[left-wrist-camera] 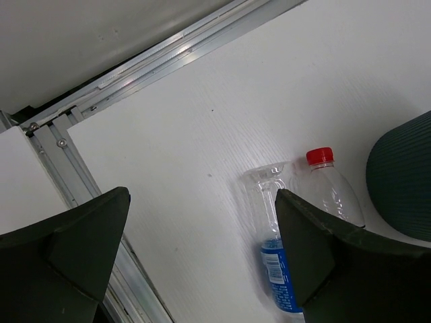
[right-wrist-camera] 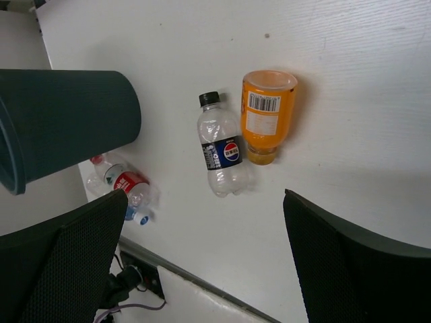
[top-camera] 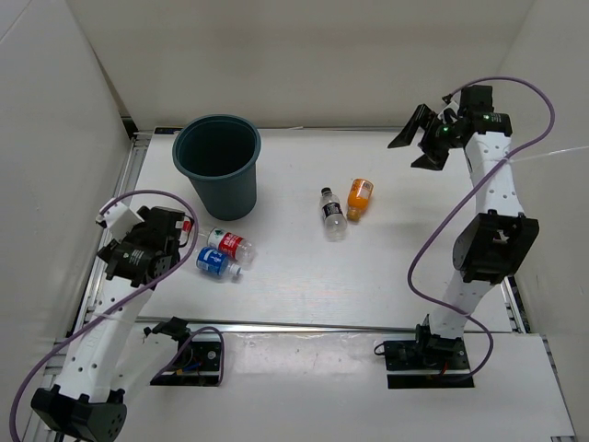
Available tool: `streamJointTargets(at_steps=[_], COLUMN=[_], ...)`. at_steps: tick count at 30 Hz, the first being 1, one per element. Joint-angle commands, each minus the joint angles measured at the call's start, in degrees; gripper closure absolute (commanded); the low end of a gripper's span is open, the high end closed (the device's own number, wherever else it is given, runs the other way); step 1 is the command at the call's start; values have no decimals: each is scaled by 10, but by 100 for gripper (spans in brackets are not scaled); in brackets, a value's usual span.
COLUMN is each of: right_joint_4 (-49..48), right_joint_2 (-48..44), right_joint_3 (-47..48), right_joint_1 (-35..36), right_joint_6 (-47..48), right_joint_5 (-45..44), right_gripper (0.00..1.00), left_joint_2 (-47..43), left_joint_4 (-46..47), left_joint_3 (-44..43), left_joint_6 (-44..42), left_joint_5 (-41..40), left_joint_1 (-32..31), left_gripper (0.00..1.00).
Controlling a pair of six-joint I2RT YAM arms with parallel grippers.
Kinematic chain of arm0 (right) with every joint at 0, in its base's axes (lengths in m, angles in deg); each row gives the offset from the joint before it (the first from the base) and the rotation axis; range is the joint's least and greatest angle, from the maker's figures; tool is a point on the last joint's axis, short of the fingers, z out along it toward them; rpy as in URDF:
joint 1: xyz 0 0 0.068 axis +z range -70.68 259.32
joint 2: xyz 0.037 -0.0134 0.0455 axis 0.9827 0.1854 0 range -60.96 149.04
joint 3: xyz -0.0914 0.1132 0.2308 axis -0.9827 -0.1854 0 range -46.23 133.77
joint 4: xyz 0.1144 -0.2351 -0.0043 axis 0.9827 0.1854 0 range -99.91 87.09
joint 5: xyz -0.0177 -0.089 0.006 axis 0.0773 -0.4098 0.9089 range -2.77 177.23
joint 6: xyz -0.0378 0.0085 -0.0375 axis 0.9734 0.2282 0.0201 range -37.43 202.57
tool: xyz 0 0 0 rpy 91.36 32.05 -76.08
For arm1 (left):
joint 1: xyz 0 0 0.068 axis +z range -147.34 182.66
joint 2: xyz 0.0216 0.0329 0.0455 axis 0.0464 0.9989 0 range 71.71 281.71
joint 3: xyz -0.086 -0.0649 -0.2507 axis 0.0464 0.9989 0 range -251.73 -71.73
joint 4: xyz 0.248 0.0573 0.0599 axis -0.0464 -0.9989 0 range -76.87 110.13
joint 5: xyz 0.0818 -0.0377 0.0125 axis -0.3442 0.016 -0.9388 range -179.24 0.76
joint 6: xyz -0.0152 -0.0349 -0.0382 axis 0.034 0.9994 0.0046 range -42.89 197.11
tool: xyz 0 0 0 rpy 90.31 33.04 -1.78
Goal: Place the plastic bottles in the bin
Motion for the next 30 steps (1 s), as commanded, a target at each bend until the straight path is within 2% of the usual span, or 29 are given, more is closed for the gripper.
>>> streamJointTargets(at_steps=[1,6,8,9,10,11,12,14,17,19,30], right_joint_4=[-19,-13,-8,-8,-3,-3,9,21,32,47,47], right_joint_2=[-21,-15,-10,-3,2,16,25,51,78,97,192], right_joint_3=[1,-19,-19,-10,0,9,20,61,97,105,127], right_joint_1=[-10,-10,-5,-5,4,17,25,51,87,108,148], right_joint_6=[0,12,12,17,17,23,23,29,35,35,40], right_joint_5=[52,46,39,17,2,-16,-34,-100,-163,-215,-235], right_gripper=[0,0,0,0,0,0,0,0,0,0,0], left_joint_2=[-20,-31,-31,-31,-31,-31,-31,-31,-31,-31,15], left_joint_4=[-7,-14,-45,-101,-117,-117,-87,-57,-57,-40,-56], left_joint_3=[-14,-14,-14,-14,-14,-19,-19,-14,-14,-14,-32], left_joint_6=[9,14,67,144,161,154,97,51,46,11,16], left_joint_5=[-23,-17,-28,-37,-42,-42,-31,-2,-2,-2,-31], left_joint_1=[-3,-3,-3,-3,-3,-3,-3,-3,-3,-3,-3], left_gripper=[0,0,0,0,0,0,0,0,0,0,0])
